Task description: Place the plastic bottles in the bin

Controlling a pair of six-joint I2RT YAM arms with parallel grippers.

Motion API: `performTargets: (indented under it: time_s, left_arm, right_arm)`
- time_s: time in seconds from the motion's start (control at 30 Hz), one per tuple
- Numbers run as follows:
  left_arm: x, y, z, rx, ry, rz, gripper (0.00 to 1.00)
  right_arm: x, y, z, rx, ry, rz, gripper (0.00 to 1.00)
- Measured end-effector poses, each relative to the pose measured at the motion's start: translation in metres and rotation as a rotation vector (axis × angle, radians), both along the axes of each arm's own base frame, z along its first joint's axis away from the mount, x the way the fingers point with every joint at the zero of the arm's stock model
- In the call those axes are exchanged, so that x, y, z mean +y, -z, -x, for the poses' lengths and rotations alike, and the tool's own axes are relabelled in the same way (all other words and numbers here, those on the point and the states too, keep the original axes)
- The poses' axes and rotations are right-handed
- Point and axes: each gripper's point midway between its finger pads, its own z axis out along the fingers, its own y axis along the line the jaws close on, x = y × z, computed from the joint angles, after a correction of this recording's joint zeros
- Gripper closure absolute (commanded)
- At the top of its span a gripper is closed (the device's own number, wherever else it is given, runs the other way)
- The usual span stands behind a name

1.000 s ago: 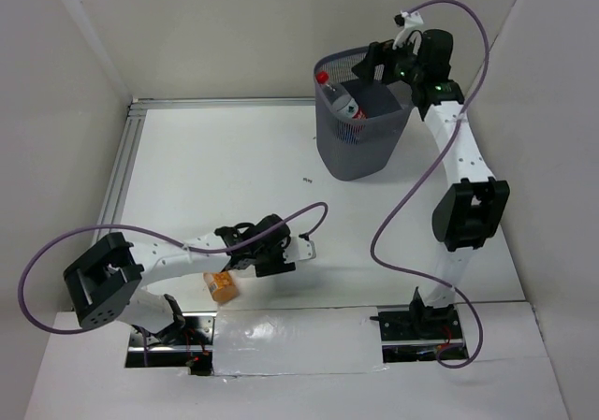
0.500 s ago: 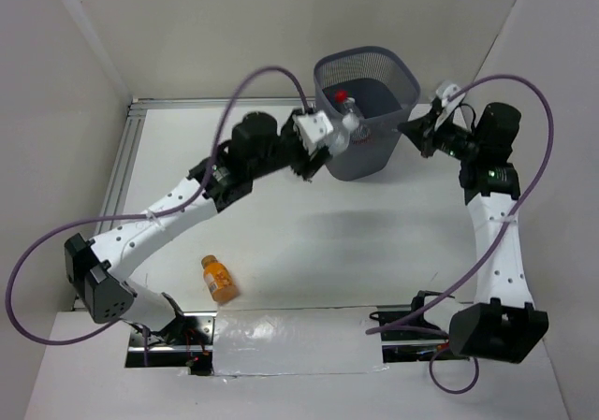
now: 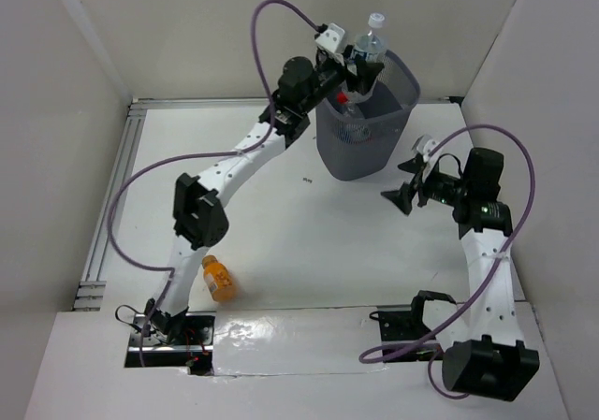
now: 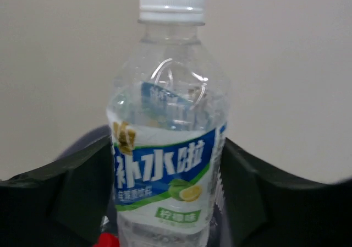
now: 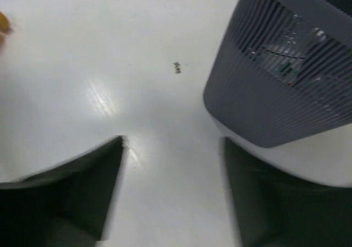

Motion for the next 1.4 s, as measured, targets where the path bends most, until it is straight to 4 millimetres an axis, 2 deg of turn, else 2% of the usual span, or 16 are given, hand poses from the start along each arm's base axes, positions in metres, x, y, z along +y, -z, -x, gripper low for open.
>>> performTargets:
  time_s: [0.1, 0.2, 0.3, 0.37, 0.43, 0.5, 0.6, 0.63, 0.67, 0.77, 0.87, 1.0, 1.1, 1.13, 1.23, 1.4]
  left_arm:
    - [-0.016, 0.047, -0.035, 0.072, -0.06, -0.003, 0.01]
    - [-0.019, 0.086, -0.048, 0.15, -0.091, -0.034, 0.01]
    - [-0.013, 0.085, -0.045, 0.162, -0.102, -0.039, 0.01]
    - [-0.002, 0.067, -0.034, 0.159, -0.105, -0.046, 0.01]
    - [0.02, 0.048, -0.009, 0.163, -0.113, -0.073, 0.01]
    - [0.055, 0.014, 0.032, 0.133, -0.127, -0.063, 0.01]
    - [0.133, -0.029, 0.112, 0.074, -0.186, -0.02, 0.01]
    - [0.164, -0.044, 0.143, 0.037, -0.219, 0.012, 0.01]
    - [0.189, -0.051, 0.168, 0.019, -0.246, 0.038, 0.01]
    - [0.263, -0.057, 0.233, -0.019, -0.34, 0.135, 0.01]
    - [0.307, -0.024, 0.269, 0.025, -0.408, 0.168, 0.01]
    - [0.332, 0.033, 0.29, 0.137, -0.449, 0.134, 0.01]
    - [0.341, 0.049, 0.299, 0.18, -0.463, 0.123, 0.01]
    - [0.343, 0.051, 0.301, 0.184, -0.464, 0.123, 0.01]
    - [0.345, 0.053, 0.304, 0.195, -0.462, 0.116, 0.01]
    - [0.34, 0.06, 0.305, 0.221, -0.44, 0.105, 0.01]
  right_arm:
    - [0.003, 0.0, 0.014, -0.061, -0.034, 0.045, 0.0]
    - [0.009, 0.009, 0.028, -0.112, -0.099, 0.08, 0.0]
    - [0.022, 0.03, 0.042, -0.107, -0.2, 0.071, 0.0]
    - [0.038, 0.043, 0.048, -0.085, -0.287, 0.058, 0.03]
    - [0.065, 0.057, 0.056, -0.041, -0.404, 0.057, 0.08]
    - [0.095, 0.072, 0.062, 0.01, -0.503, 0.085, 0.2]
    - [0.14, 0.097, 0.081, 0.094, -0.617, 0.143, 0.26]
    - [0.143, 0.099, 0.076, 0.106, -0.583, 0.156, 0.28]
    - [0.164, 0.113, 0.093, 0.161, -0.65, 0.179, 0.3]
    - [0.2, 0.134, 0.103, 0.32, -0.652, 0.208, 0.32]
    - [0.242, 0.149, 0.103, 0.508, -0.61, 0.214, 0.25]
    - [0.314, 0.15, 0.092, 0.713, -0.528, 0.172, 0.13]
    - [0.363, 0.145, 0.09, 0.823, -0.474, 0.128, 0.0]
    - [0.375, 0.144, 0.092, 0.847, -0.459, 0.119, 0.0]
    - [0.397, 0.146, 0.105, 0.912, -0.425, 0.114, 0.0]
    - [0.41, 0.156, 0.122, 0.953, -0.341, 0.145, 0.0]
